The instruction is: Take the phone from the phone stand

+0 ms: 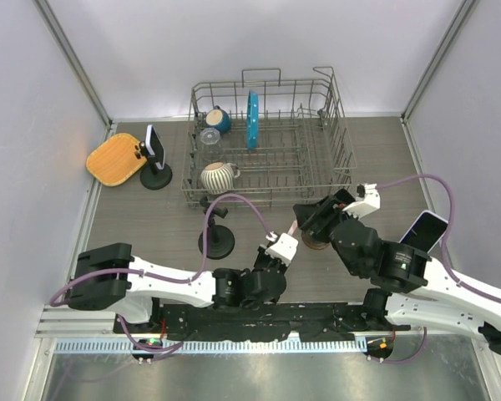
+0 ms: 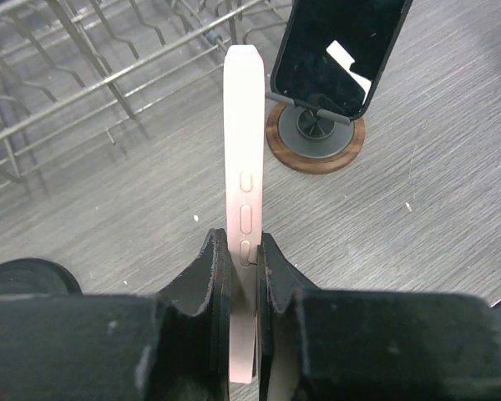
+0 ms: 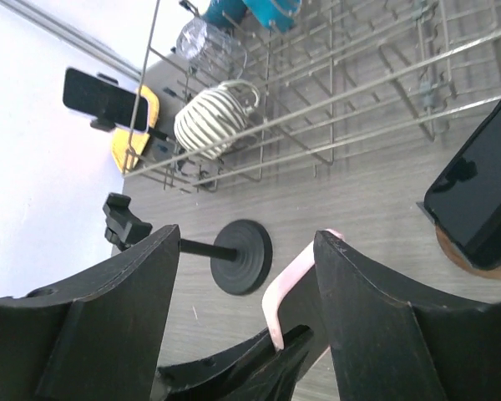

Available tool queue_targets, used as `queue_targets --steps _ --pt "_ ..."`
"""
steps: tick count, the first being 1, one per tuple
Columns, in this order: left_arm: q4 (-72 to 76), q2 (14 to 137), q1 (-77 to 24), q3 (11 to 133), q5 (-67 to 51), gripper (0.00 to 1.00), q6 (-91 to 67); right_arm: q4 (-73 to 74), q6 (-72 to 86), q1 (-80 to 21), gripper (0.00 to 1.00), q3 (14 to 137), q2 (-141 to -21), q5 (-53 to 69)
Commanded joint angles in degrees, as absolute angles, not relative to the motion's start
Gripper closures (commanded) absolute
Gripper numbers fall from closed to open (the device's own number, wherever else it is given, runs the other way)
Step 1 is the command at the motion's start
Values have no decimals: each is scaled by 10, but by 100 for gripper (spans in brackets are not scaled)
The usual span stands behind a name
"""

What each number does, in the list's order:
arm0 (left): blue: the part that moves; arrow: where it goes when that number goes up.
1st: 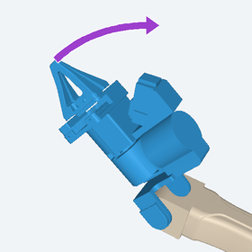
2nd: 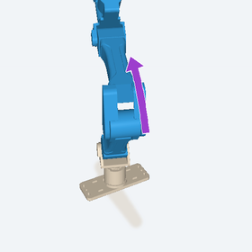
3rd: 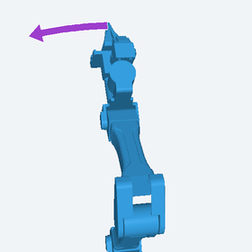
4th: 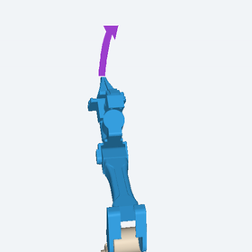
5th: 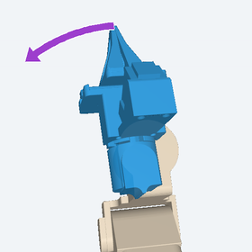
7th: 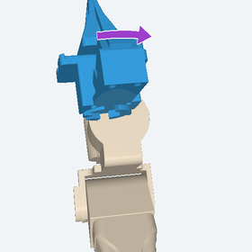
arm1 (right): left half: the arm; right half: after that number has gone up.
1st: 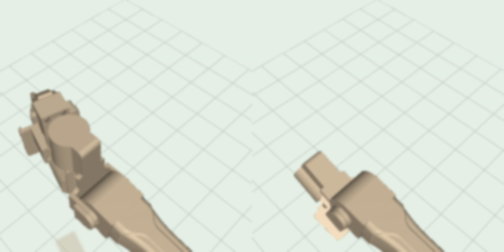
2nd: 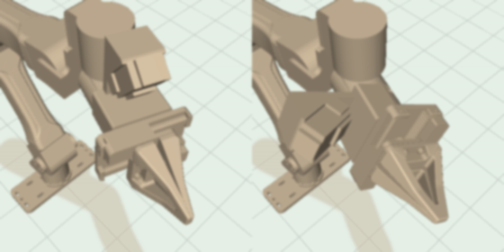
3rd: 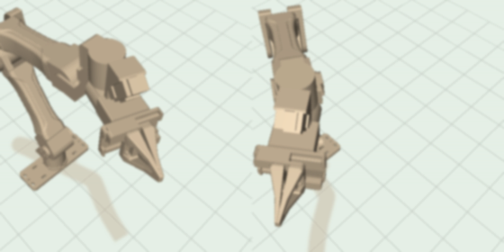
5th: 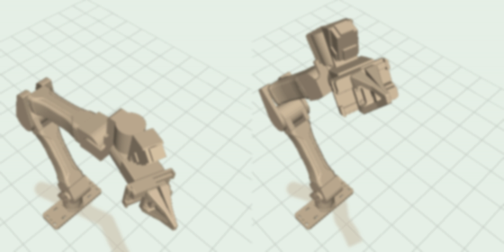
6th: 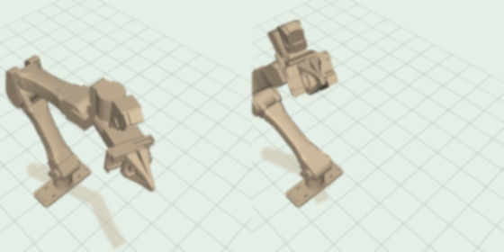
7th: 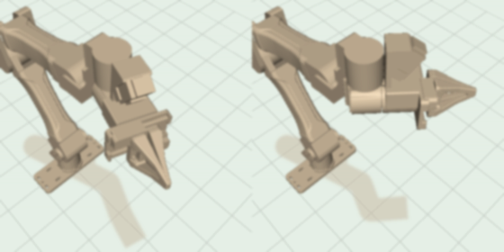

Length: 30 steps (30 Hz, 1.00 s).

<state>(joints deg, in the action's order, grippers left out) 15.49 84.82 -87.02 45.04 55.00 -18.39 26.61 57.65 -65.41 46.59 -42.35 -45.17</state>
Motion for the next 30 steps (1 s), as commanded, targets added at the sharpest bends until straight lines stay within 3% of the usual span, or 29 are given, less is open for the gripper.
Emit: queue_targets --steps 1,20,30 --pt "123 817 -837 462 512 100 -299 251 547 -655 29 463 -392 -518" --pt "49 831 -712 485 330 100 -504 297 524 -656 30 438 -316 -562" --pt "90 877 -707 477 291 92 -574 314 530 -655 31 435 -300 -558"
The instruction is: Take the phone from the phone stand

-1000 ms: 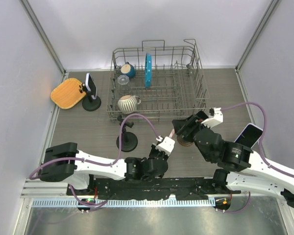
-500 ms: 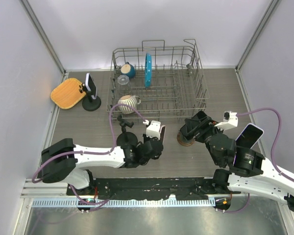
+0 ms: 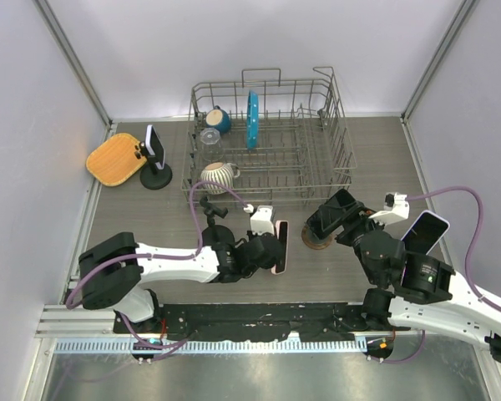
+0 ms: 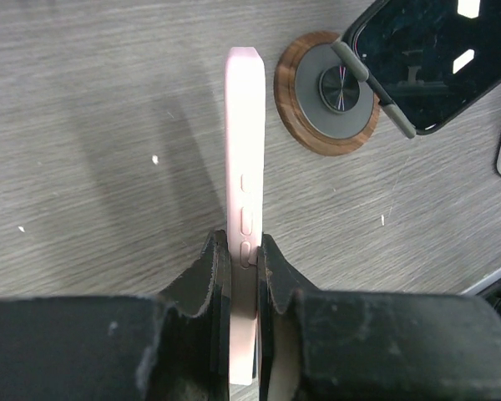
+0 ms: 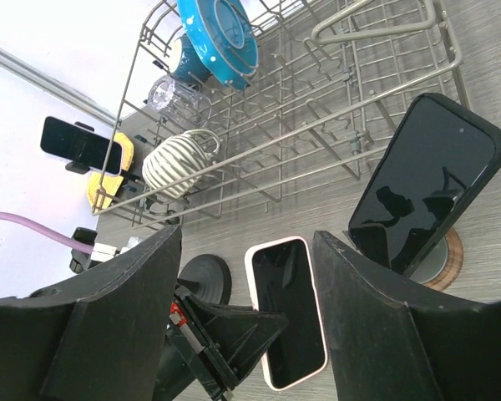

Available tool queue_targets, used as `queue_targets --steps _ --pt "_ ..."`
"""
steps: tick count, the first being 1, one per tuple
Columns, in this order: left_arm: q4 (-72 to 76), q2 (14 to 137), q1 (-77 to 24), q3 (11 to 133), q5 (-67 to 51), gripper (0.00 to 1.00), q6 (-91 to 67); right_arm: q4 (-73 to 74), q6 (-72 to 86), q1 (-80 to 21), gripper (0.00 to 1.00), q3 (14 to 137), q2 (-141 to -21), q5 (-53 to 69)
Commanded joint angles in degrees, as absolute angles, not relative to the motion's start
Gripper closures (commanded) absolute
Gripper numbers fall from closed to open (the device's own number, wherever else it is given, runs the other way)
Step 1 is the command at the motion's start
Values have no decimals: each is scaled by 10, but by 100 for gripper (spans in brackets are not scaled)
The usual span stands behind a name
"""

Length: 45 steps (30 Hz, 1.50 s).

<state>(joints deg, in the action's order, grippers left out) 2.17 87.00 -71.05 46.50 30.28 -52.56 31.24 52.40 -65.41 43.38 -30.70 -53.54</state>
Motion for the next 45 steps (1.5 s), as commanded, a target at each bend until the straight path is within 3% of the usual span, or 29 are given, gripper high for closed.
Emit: queue_targets --steps 1,4,14,26,45 --pt "91 881 -707 477 290 91 -579 316 531 -655 31 436 -300 -558" --pt "86 893 -705 477 287 90 -589 320 532 -655 31 437 -299 -555" --pt "59 893 -705 477 287 64 -596 326 532 -656 32 436 -294 -555" --pt "23 888 -704 478 276 40 -595 326 521 -655 33 438 -306 -539" --pt "-139 906 -725 533 270 29 -550 326 522 -656 33 432 -311 -531"
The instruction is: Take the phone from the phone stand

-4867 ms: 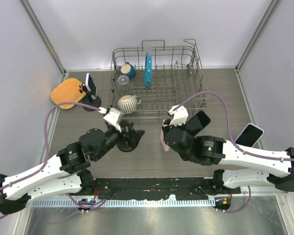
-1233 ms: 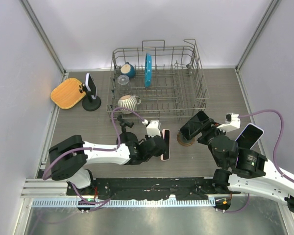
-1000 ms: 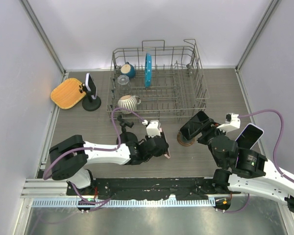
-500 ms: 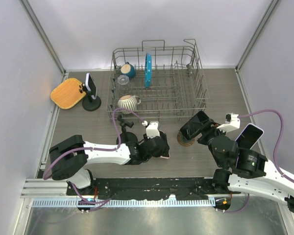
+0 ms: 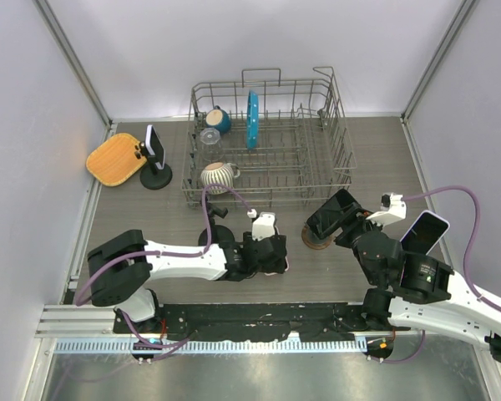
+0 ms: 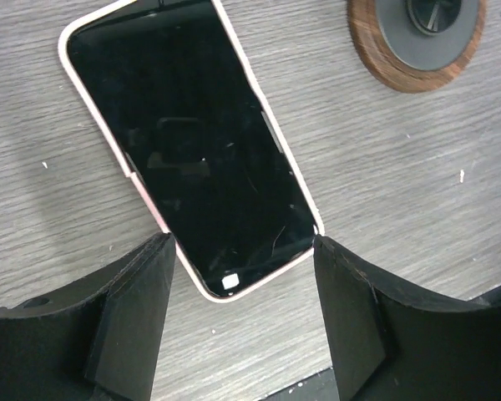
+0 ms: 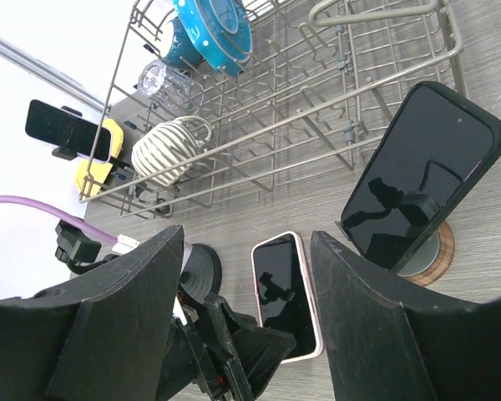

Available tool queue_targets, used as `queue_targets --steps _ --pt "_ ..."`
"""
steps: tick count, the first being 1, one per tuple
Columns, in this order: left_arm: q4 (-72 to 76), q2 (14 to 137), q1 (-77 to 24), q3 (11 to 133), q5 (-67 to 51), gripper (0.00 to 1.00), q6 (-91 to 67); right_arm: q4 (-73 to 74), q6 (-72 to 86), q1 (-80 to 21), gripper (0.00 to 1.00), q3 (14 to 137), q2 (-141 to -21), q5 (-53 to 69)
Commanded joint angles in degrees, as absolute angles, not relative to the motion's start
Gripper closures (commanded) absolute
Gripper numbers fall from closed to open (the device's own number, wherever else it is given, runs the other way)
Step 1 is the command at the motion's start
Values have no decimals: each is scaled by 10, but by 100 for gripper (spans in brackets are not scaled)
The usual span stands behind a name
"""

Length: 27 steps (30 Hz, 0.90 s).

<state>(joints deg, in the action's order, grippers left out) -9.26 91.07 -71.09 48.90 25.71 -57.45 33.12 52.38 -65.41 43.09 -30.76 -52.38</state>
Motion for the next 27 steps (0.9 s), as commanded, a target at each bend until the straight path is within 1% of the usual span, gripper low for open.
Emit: queue_targets --steps 1,6,9,10,12,13,16,19,27 --pt "-148 906 -728 536 274 29 -550 326 522 -655 33 432 -312 -531" --pt "-183 897 -737 541 295 29 -546 326 521 -656 32 432 -315 -529" --pt "-194 897 -738 547 295 30 -539 326 523 -655 33 432 -317 -530" --pt "-198 901 -738 549 295 34 -534 326 522 -656 33 432 -317 -529" --pt "-209 906 -740 559 294 37 -530 326 522 -656 33 432 -321 -529" --pt "-214 911 -741 562 294 42 -526 326 522 -655 33 433 -321 -528" --pt "-228 921 -741 570 295 50 -522 326 521 -656 33 432 -320 -526" --pt "-234 930 -741 573 294 54 -518 326 522 -656 33 432 -319 -526" --pt "-267 969 -741 596 284 55 -505 326 520 -656 33 434 -329 -528"
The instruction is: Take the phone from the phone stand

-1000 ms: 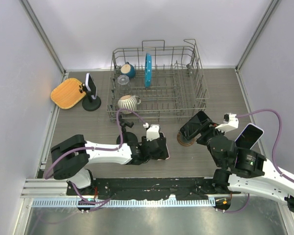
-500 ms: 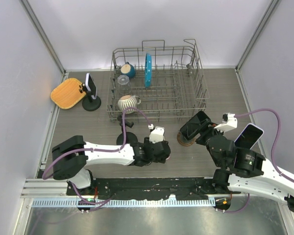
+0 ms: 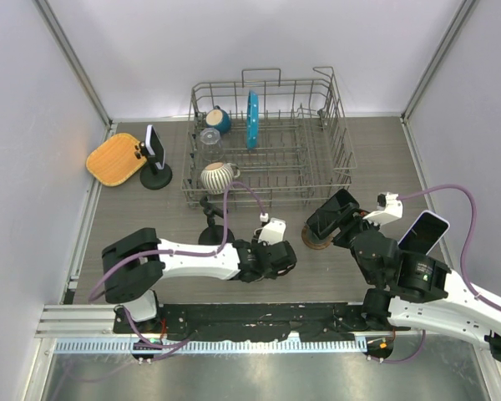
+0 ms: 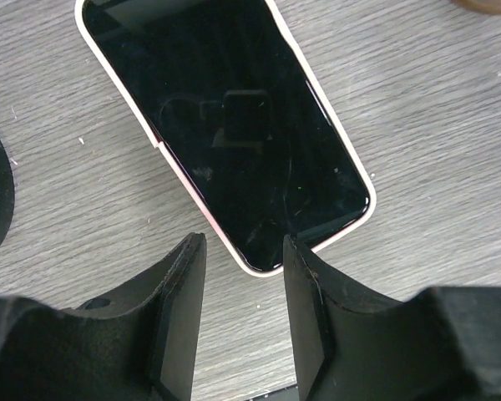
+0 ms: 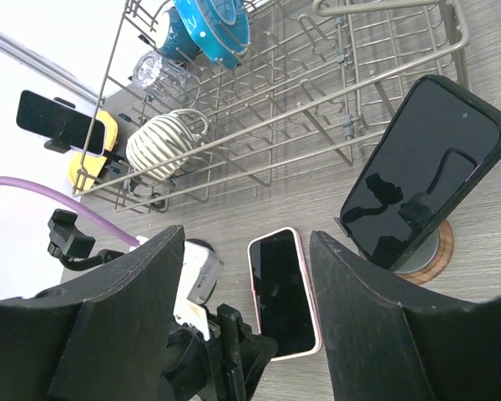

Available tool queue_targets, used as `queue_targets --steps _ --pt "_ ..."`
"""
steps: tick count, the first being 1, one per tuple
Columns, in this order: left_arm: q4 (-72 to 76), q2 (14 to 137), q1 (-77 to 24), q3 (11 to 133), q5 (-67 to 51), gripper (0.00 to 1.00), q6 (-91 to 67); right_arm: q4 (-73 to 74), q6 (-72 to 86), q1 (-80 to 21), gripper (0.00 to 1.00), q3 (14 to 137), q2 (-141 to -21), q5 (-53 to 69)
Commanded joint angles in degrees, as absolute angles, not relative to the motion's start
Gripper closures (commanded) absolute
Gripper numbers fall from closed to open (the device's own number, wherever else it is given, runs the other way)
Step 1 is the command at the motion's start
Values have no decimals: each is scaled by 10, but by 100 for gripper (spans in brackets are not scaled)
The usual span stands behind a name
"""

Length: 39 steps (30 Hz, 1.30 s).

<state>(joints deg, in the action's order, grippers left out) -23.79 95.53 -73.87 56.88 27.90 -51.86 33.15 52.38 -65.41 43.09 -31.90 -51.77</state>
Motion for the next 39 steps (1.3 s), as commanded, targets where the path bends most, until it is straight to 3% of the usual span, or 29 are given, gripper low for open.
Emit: queue_targets --steps 1,17,27,39 --pt "-272 977 -741 599 285 55 -503 326 520 -656 33 435 -330 -529" --pt "-338 996 -744 624 276 59 -504 323 517 -656 33 434 -335 -532" --pt "-409 862 -735 671 362 48 -471 323 506 -656 33 429 -320 -525" --pt "-492 661 -642 618 375 46 -454 323 497 -655 33 424 -305 -528"
